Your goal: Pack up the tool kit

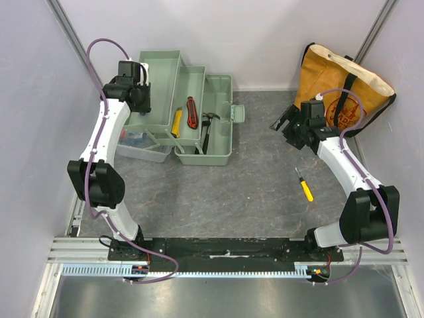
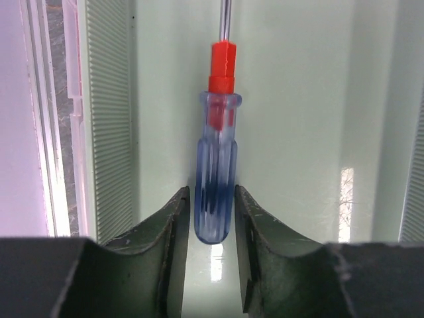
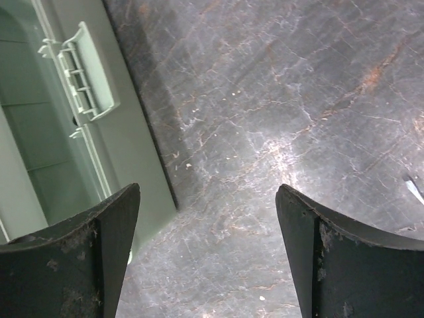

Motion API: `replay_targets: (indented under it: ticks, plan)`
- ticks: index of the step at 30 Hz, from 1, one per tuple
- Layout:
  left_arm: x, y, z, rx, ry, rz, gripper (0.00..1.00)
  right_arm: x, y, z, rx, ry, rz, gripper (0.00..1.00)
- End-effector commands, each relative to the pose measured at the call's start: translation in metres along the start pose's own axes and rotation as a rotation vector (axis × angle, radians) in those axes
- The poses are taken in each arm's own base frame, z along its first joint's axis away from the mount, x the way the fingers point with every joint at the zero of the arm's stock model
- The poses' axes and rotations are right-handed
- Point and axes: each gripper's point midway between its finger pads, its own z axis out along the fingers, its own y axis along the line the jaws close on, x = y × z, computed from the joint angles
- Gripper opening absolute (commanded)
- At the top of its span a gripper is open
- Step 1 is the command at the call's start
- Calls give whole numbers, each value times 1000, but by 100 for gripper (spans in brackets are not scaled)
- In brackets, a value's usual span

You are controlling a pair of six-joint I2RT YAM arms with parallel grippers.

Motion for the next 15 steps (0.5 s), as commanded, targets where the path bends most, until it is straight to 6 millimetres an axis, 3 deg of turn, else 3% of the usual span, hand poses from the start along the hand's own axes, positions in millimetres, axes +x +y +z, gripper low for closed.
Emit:
replay_targets:
  ticks: [1,6,9,15]
  plan:
    - [-3,-2,-4,-9,4,44,41,2,-11,4,19,10,25,89]
    - [-9,-5,-12,-3,-18,38,50,3,-21,5,42,7,34,89]
    - [-17,-8,-25,7,-49,31,53,5,-36,5,93,0,30,89]
    - [-31,-6,-60,-20,-133,-83,59,7,-97,4,312,-12,11,93]
